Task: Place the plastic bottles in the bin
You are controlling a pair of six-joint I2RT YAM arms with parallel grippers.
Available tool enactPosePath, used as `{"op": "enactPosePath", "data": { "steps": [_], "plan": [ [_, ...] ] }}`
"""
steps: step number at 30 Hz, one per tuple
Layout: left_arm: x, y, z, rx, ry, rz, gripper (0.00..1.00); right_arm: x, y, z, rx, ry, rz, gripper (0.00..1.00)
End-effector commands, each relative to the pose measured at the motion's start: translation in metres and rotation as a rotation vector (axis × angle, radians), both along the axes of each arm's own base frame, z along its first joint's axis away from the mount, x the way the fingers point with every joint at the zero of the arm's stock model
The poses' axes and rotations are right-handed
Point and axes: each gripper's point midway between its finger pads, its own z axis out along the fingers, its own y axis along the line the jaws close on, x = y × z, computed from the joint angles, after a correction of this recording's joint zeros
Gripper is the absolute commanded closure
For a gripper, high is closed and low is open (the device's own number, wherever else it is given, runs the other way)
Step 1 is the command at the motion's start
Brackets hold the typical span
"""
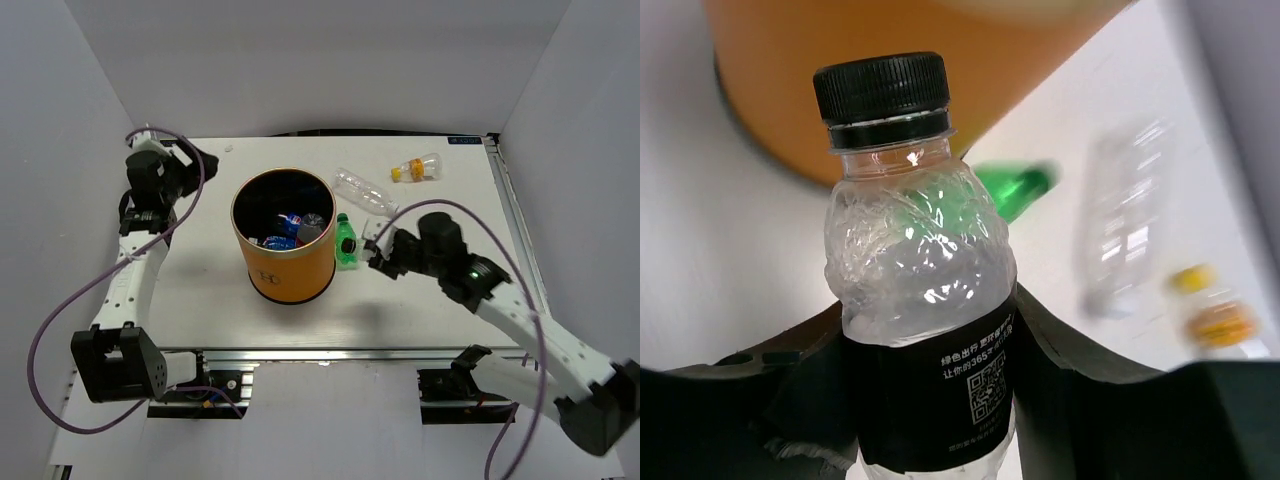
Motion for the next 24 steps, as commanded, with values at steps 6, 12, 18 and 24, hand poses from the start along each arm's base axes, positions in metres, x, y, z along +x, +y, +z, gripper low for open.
{"op": "enactPosePath", "data": {
  "steps": [6, 12, 18, 24],
  "plan": [
    [-0.030, 0.012, -0.057, -0.081, 0.122, 0.122, 0.02, 0.027, 0.016, 0.233, 0.597, -0.302, -0.164, 0.74],
    [-0.053, 0.015, -0.082, -0.092, 0.161, 0.155, 0.02, 0.065, 0.108, 0.222, 0.591, 0.000, -0.019, 0.54],
    [-0.059, 0.017, -0.091, -0.066, 0.187, 0.155, 0.02, 0.077, 0.162, 0.208, 0.519, 0.081, 0.088, 0.11],
    [-0.056, 0.016, -0.096, -0.063, 0.205, 0.145, 0.02, 0.070, 0.154, 0.262, 0.594, -0.028, 0.108, 0.11]
  ]
}}
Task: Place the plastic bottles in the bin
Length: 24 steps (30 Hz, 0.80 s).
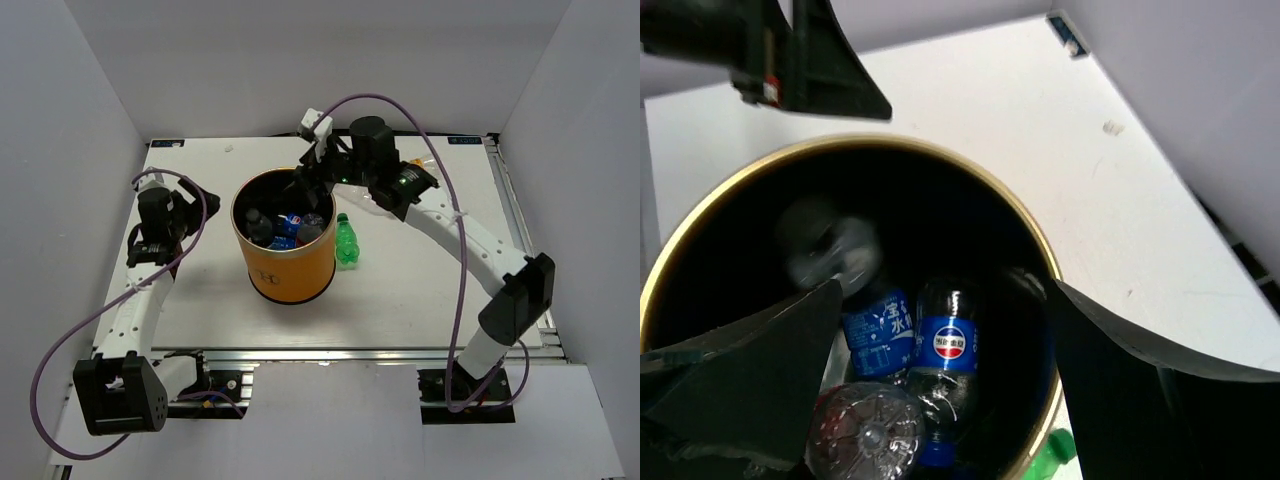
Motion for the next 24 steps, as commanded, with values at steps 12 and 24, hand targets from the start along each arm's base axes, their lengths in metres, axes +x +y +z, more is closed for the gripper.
{"op": "enactPosePath", "data": {
  "steps": [12, 24],
  "plan": [
    [-0.005, 0.008, -0.018, 0.046, 0.037, 0.018, 0.02, 0.036, -0.166, 0.014, 0.213, 0.039, -0.672, 0.11],
    [-0.014, 0.018, -0.026, 0.055, 0.060, 0.084, 0.02, 0.043, -0.131, -0.201, 0.077, 0.631, -0.765, 0.11]
  ]
}}
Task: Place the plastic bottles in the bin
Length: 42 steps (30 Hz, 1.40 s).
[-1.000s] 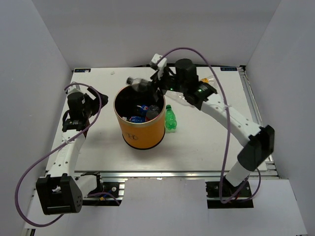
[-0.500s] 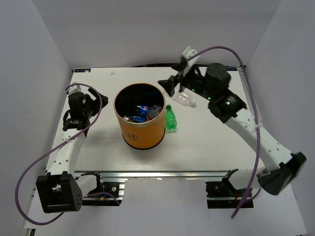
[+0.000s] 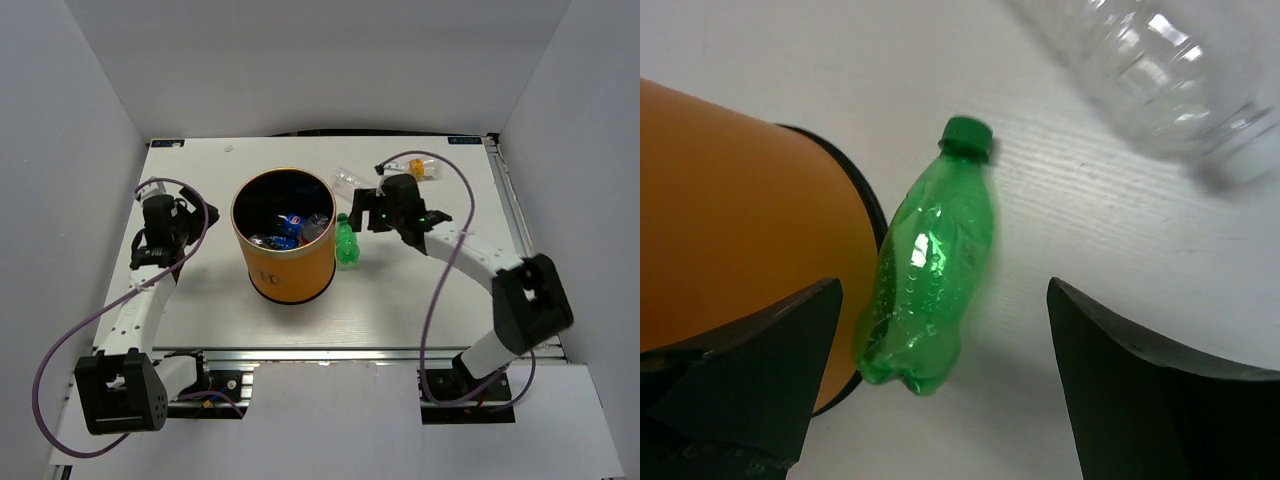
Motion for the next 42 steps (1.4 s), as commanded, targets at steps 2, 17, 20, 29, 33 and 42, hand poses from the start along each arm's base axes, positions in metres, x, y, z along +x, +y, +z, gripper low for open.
{"op": "enactPosePath", "data": {
  "steps": [2, 17, 20, 29, 33, 42],
  "plan": [
    [-0.007, 0.008, 0.006, 0.020, -0.024, 0.044, 0.02, 0.002, 0.047, -0.044, 0.158, 0.153, 0.059, 0.11],
    [-0.013, 0.011, 0.011, 0.026, -0.043, 0.066, 0.02, 0.028, 0.013, 0.088, 0.096, -0.234, -0.046, 1.00],
    [-0.013, 0.011, 0.011, 0.021, -0.045, 0.070, 0.02, 0.023, -0.015, 0.163, 0.080, -0.425, -0.118, 1.00],
    [-0.013, 0.012, 0.010, 0.019, -0.047, 0.076, 0.02, -0.041, 0.099, 0.260, 0.160, -0.620, 0.476, 0.98],
    [-0.015, 0.014, 0.012, 0.027, -0.054, 0.082, 0.02, -0.055, 0.150, 0.229, 0.106, -0.537, 0.701, 0.60],
    [-0.015, 0.018, 0.016, 0.040, -0.070, 0.100, 0.02, -0.033, 0.155, 0.259, 0.041, -0.651, 0.691, 0.11]
  ]
}}
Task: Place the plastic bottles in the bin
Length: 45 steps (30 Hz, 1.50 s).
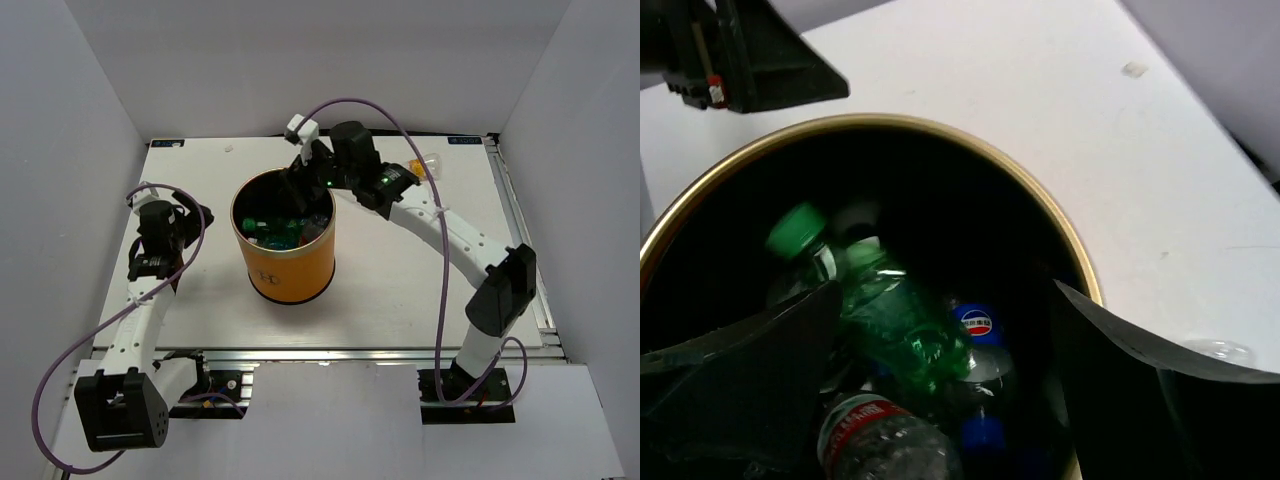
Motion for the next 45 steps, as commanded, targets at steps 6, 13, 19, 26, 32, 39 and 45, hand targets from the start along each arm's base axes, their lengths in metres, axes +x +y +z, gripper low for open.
{"op": "enactPosePath", "data": {
  "steps": [6, 13, 19, 26, 32, 39, 45],
  "plan": [
    [-0.001, 0.008, 0.004, 0.024, -0.023, 0.040, 0.02, 0.050, -0.105, 0.122, 0.253, -0.253, -0.197, 0.11],
    [0.002, 0.010, 0.004, 0.029, -0.030, 0.043, 0.02, 0.108, -0.164, 0.010, -0.138, -0.224, -0.232, 0.10],
    [0.003, 0.014, 0.000, 0.045, -0.010, 0.066, 0.02, 0.161, -0.179, -0.051, -0.314, -0.182, -0.236, 0.11],
    [0.003, 0.017, -0.005, 0.050, 0.004, 0.081, 0.02, 0.222, -0.177, -0.169, -0.462, -0.004, -0.273, 0.11],
    [0.002, 0.019, -0.006, 0.051, 0.007, 0.088, 0.02, 0.206, -0.163, -0.233, -0.438, 0.130, -0.179, 0.11],
    [0.001, 0.018, -0.006, 0.047, 0.009, 0.086, 0.02, 0.205, -0.161, -0.245, -0.416, 0.196, -0.206, 0.25],
    [-0.003, 0.017, 0.000, 0.044, -0.010, 0.086, 0.02, 0.202, -0.154, -0.067, -0.163, -0.037, -0.315, 0.70]
  ]
}}
